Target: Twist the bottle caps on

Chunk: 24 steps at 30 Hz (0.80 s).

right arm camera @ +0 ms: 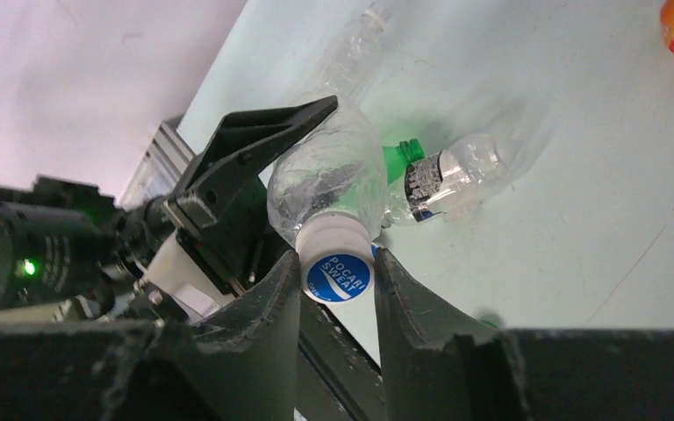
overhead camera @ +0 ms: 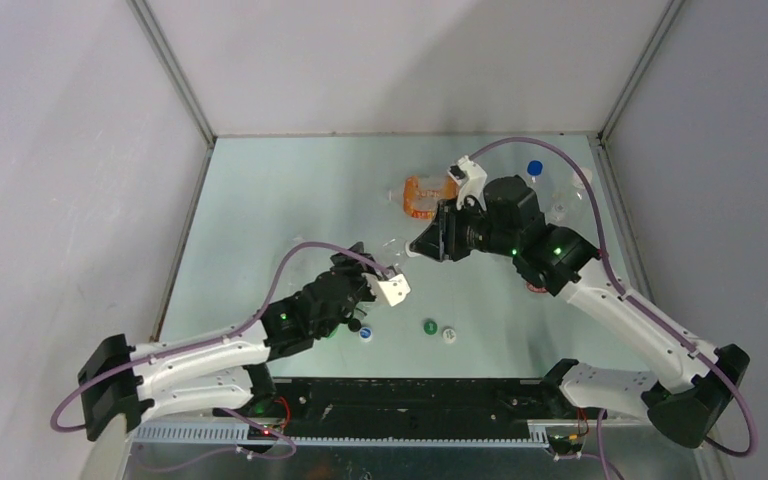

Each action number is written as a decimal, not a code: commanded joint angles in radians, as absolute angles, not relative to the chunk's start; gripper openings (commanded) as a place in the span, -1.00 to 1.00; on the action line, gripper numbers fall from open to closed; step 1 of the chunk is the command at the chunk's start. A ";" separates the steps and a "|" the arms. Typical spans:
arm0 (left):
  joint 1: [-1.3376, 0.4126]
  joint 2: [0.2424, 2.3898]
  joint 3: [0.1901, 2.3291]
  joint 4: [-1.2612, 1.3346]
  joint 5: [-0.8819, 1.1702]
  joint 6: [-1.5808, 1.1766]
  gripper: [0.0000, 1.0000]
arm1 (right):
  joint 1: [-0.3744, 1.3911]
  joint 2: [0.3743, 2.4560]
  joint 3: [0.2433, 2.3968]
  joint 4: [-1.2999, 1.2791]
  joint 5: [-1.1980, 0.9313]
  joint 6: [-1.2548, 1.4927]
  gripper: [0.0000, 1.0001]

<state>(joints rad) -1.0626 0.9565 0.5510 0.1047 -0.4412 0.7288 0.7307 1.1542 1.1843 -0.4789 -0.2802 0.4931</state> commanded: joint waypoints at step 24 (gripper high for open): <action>-1.058 0.965 0.607 0.334 -0.227 0.285 -0.86 | 0.827 0.975 0.954 0.073 -0.182 0.340 0.16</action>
<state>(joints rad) -1.0740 0.9642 0.5541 0.2684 -0.2897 0.3855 0.8017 0.9665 0.9504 0.0132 -0.1974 0.3862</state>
